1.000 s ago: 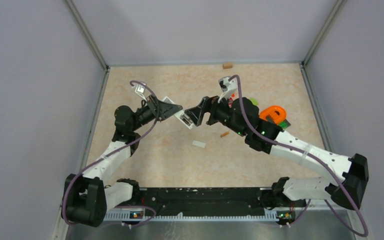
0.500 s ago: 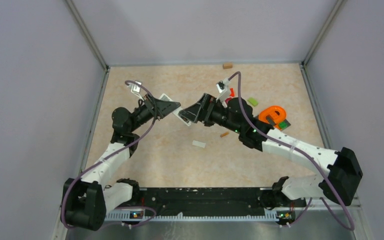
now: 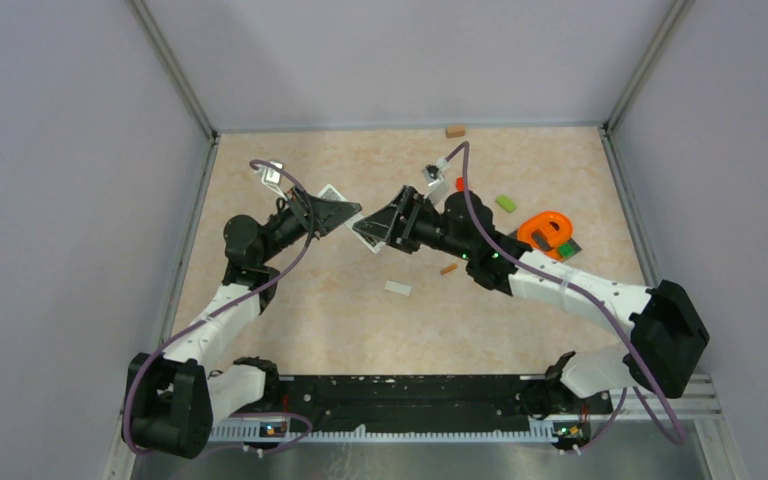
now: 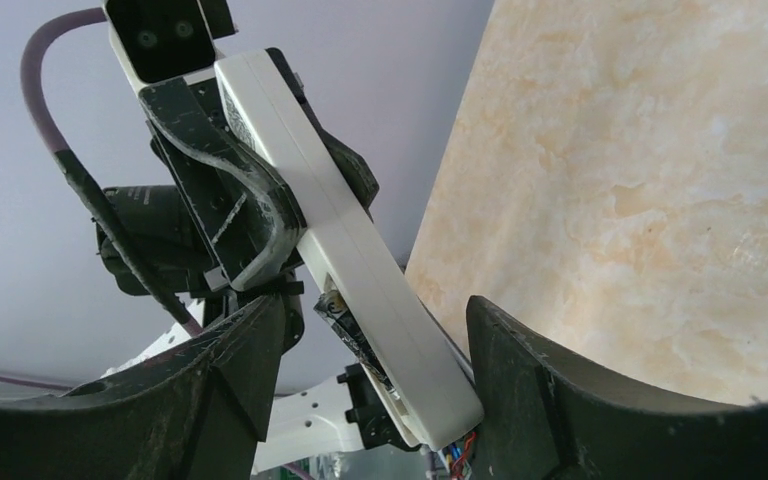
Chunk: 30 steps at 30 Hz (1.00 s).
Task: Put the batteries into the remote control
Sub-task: Load the battery into the remote control.
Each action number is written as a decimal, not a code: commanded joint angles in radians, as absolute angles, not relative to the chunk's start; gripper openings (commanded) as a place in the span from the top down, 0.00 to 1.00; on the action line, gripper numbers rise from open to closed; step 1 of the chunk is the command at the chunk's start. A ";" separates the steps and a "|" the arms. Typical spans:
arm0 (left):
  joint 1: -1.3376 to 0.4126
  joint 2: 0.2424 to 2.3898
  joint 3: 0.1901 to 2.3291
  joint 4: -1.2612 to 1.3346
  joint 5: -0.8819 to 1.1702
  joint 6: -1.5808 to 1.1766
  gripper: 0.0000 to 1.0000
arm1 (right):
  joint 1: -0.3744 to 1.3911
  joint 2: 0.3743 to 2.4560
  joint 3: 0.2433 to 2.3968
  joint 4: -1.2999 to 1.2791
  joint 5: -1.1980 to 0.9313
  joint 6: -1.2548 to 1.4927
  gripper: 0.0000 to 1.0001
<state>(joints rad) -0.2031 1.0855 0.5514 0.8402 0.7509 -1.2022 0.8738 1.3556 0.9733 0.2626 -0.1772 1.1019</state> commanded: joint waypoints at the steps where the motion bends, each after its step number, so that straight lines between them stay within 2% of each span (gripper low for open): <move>1: -0.205 1.078 0.568 0.915 0.742 -1.197 1.00 | 0.872 1.365 1.008 0.299 -0.226 1.111 0.32; 8: -0.205 1.077 0.560 0.913 0.748 -1.193 1.00 | 0.868 1.387 1.011 0.302 -0.248 1.119 0.31; 16: -0.206 1.072 0.553 0.919 0.755 -1.187 1.00 | 0.849 1.386 0.960 0.419 -0.269 1.183 0.22; 19: -0.206 1.069 0.549 0.923 0.755 -1.187 1.00 | 0.846 1.393 0.965 0.419 -0.276 1.190 0.21; 30: -0.205 1.063 0.517 1.020 0.754 -1.202 1.00 | 0.835 1.432 0.974 0.421 -0.322 1.239 0.38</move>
<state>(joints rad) -0.2039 1.0840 0.5274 0.9157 0.7502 -1.2030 0.8455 1.4212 0.9672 0.3676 -0.2932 1.2156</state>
